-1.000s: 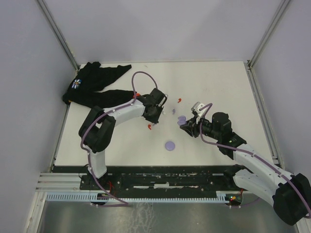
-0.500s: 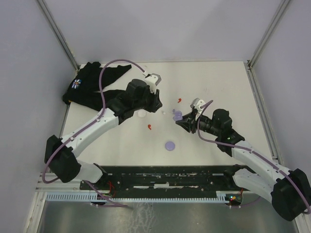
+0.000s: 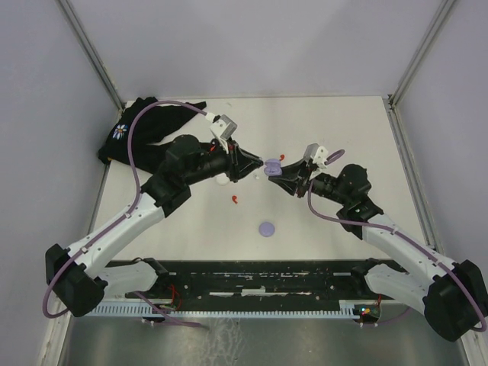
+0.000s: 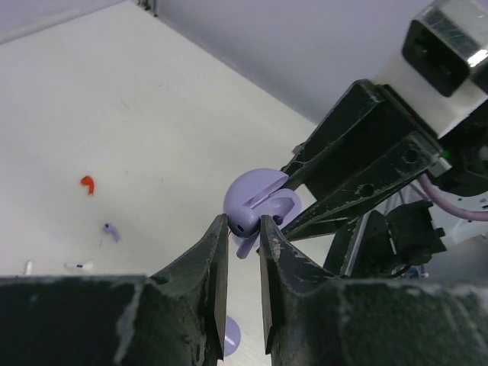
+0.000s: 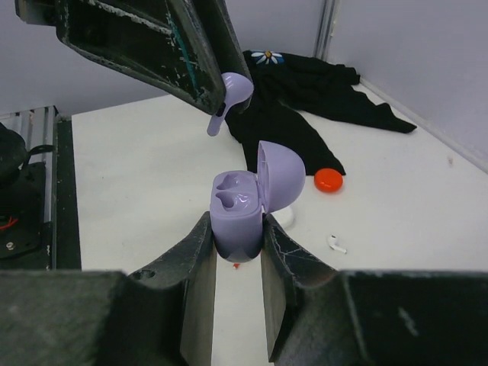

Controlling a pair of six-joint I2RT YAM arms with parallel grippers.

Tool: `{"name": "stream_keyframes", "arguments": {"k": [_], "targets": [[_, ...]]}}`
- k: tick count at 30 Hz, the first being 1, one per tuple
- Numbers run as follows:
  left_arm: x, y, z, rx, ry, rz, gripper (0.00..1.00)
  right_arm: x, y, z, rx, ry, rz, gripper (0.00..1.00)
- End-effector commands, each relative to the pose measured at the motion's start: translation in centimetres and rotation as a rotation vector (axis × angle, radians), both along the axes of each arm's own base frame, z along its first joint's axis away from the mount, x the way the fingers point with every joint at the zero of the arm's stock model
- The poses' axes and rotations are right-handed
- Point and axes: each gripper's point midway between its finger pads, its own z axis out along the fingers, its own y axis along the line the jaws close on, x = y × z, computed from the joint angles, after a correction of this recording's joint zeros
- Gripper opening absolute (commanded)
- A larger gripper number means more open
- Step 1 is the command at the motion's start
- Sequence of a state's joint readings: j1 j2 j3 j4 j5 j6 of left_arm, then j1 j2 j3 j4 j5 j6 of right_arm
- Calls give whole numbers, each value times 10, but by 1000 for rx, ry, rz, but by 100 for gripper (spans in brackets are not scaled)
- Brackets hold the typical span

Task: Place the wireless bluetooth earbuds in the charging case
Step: Place the earbud in the charging case.

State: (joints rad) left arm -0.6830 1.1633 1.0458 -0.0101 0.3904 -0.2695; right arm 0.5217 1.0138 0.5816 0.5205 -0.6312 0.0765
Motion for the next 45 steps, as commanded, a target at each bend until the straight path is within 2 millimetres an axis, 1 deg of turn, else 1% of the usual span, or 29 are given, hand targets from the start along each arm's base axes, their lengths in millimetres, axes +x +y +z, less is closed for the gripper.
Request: {"name": "stream_keyframes", "arguments": {"k": [1, 3, 6, 10, 16, 30, 35, 45], "targets": [[-23, -7, 52, -207, -82, -107, 17, -7, 5, 50, 114, -119, 53, 8], [-26, -8, 58, -249, -78, -118, 17, -7, 4, 52, 125, -130, 44, 8], [-30, -12, 59, -293, -51, -145, 17, -6, 5, 54, 135, -142, 41, 8], [-30, -15, 60, -330, -35, -152, 16, -6, 6, 57, 141, -149, 36, 8], [-27, -14, 69, -377, -66, -127, 15, -3, 10, 54, 124, -164, 13, 8], [-16, -17, 56, -397, -69, -50, 13, 6, 9, 62, 137, -193, -58, 8], [-12, -18, 51, -403, -67, -19, 13, 6, 9, 66, 145, -203, -61, 8], [-7, -21, 49, -418, -63, 10, 13, 4, 11, 67, 151, -202, -52, 8]]}}
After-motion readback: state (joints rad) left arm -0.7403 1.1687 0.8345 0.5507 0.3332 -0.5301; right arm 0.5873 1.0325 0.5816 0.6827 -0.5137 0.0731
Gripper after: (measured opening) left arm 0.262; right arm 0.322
